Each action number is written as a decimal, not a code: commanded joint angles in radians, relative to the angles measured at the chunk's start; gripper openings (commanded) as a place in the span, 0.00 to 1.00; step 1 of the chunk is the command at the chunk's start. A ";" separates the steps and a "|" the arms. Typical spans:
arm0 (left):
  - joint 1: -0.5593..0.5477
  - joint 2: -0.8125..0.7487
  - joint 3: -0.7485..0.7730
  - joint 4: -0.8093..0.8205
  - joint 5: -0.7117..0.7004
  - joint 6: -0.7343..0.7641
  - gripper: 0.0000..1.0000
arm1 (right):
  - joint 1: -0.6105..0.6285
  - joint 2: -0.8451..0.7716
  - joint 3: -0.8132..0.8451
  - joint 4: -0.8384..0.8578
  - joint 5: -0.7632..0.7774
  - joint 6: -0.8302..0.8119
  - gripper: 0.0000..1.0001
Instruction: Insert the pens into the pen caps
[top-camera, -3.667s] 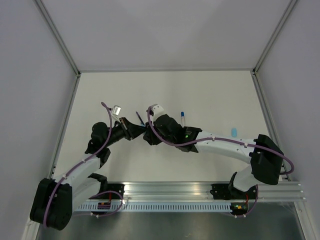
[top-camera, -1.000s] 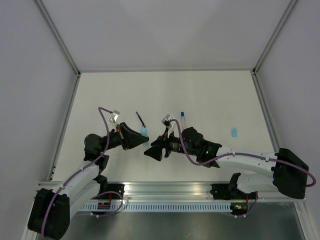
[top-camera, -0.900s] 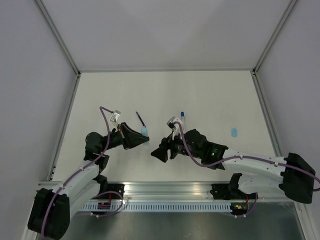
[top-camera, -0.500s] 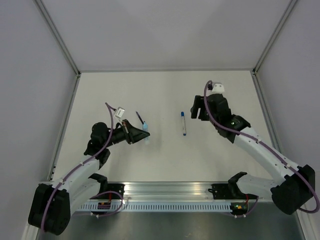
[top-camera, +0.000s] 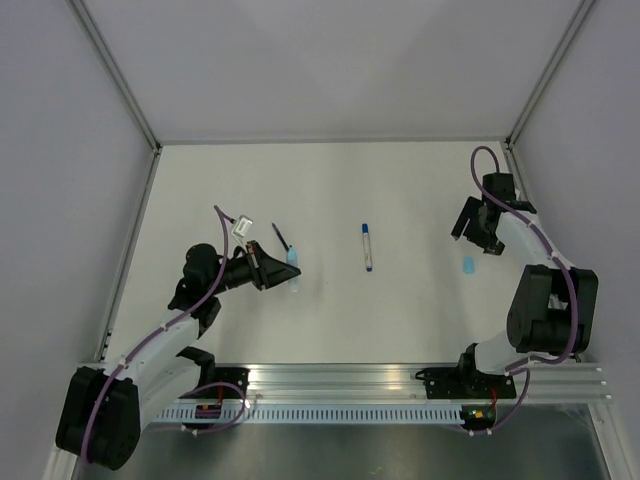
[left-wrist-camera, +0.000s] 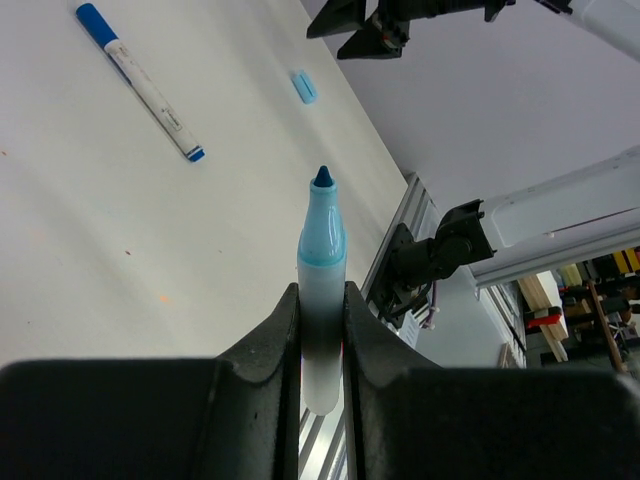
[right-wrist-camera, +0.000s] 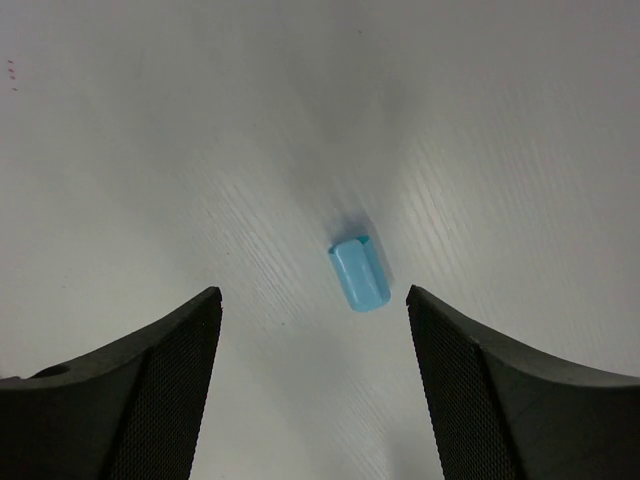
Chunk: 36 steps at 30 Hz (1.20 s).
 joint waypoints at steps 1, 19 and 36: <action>-0.004 -0.010 0.038 -0.012 -0.020 0.040 0.02 | -0.019 -0.006 -0.053 -0.002 -0.062 -0.034 0.80; -0.004 -0.013 0.047 -0.038 -0.029 0.054 0.02 | -0.014 0.077 -0.229 0.228 -0.175 -0.027 0.77; -0.004 -0.018 0.047 -0.043 -0.032 0.054 0.02 | 0.184 0.061 -0.178 0.310 -0.315 0.021 0.75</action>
